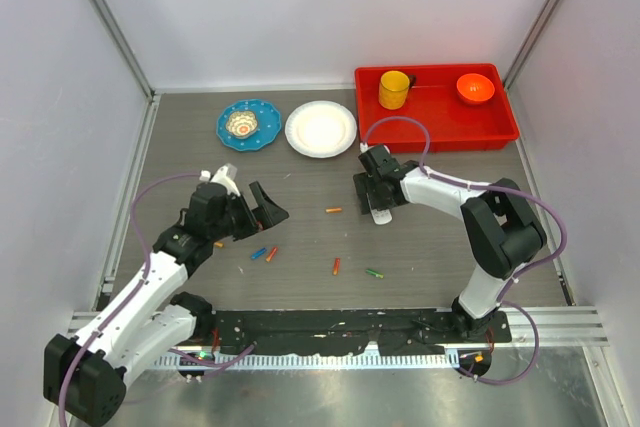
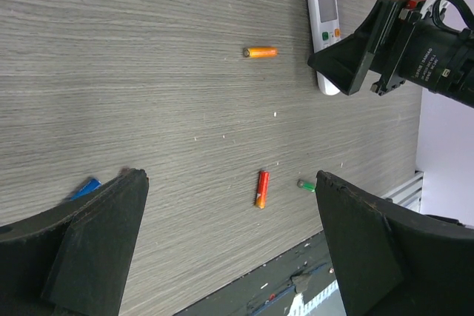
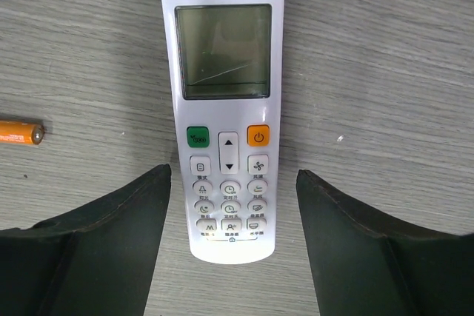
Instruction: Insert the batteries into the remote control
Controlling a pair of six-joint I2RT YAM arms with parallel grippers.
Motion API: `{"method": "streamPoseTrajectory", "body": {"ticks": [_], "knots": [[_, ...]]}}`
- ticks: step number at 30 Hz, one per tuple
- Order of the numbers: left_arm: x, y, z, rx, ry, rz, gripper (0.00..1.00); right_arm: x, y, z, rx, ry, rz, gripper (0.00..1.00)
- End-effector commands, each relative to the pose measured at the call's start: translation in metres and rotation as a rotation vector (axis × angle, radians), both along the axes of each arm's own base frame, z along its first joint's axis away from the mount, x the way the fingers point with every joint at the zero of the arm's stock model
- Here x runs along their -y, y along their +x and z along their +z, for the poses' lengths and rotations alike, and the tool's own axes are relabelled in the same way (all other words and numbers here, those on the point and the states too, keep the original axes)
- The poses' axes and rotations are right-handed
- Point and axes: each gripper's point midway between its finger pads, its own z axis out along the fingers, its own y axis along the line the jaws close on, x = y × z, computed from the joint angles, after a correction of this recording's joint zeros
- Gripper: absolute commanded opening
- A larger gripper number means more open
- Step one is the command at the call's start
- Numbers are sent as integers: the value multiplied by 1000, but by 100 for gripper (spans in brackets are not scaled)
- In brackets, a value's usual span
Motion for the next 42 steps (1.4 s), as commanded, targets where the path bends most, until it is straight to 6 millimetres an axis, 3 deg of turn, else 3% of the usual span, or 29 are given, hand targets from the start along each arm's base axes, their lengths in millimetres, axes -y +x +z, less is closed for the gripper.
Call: {"method": "streamPoseTrajectory", "body": {"ticks": [1, 7, 11, 15, 16, 20, 21, 25, 31, 35, 36, 42], "knots": [[1, 3, 11, 42, -13, 3, 99, -7, 11, 8, 35, 17, 6, 73], [-6, 5, 12, 37, 24, 33, 99, -5, 5, 2, 16, 17, -7, 60], [-9, 5, 15, 45, 24, 47, 99, -3, 4, 2, 23, 30, -33, 45], [-15, 8, 24, 61, 52, 68, 98, 0, 3, 23, 73, 72, -142, 35], [-18, 8, 30, 68, 71, 73, 98, -4, 6, 44, 125, 128, -172, 34], [-40, 14, 46, 128, 136, 171, 98, -37, -4, 86, 230, 244, -228, 31], [-50, 16, 52, 154, 154, 216, 98, -61, -11, 99, 246, 277, -198, 31], [-72, 13, 61, 175, 182, 329, 98, -109, -30, 110, 243, 352, -202, 27], [-92, 6, 63, 190, 171, 445, 98, -157, -47, 77, 185, 377, -221, 15], [-91, 3, 60, 197, 149, 441, 98, -187, -56, 68, 177, 359, -200, 17], [-90, 3, 57, 191, 147, 438, 98, -190, -60, 54, 158, 322, -193, 17], [-83, 1, 53, 159, 132, 408, 97, -198, -74, 25, 94, 306, -214, 24]]}}
